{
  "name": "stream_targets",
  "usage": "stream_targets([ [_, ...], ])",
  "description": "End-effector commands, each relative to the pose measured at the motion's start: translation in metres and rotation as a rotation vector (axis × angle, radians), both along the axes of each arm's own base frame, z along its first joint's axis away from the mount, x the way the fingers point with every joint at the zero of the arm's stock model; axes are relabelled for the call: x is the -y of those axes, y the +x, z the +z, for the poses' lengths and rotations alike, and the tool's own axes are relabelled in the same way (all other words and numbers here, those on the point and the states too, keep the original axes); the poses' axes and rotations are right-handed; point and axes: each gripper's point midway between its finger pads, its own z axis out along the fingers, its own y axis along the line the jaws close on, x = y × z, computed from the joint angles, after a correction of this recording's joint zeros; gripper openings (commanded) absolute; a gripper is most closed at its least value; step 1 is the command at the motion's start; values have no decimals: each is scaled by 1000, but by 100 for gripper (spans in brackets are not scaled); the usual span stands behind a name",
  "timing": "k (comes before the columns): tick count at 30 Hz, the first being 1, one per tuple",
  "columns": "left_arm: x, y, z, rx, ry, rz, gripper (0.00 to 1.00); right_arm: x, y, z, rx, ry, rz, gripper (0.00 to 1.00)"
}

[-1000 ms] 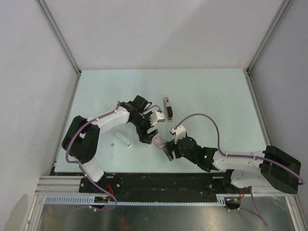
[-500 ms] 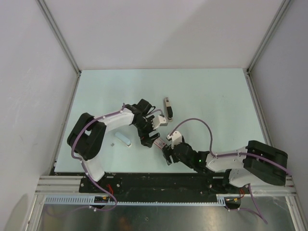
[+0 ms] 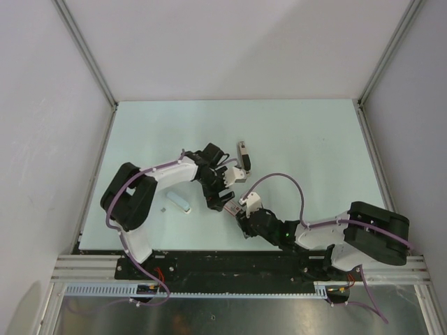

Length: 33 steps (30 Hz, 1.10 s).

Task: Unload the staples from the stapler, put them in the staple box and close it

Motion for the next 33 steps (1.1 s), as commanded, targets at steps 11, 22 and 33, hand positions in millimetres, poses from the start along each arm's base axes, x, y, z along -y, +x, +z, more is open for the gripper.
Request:
stream_targets([
  [11,7,-5,-27,3,69,-24,81,-6,-5,1,49,-15,8,49],
  [22,19,-11,-29,-3,50,-79,69,-5,-3,2,60,-20,4,42],
  [33,26,-42,-25,-57,15,-125,69,-8,5,7,84,-3,-21,41],
])
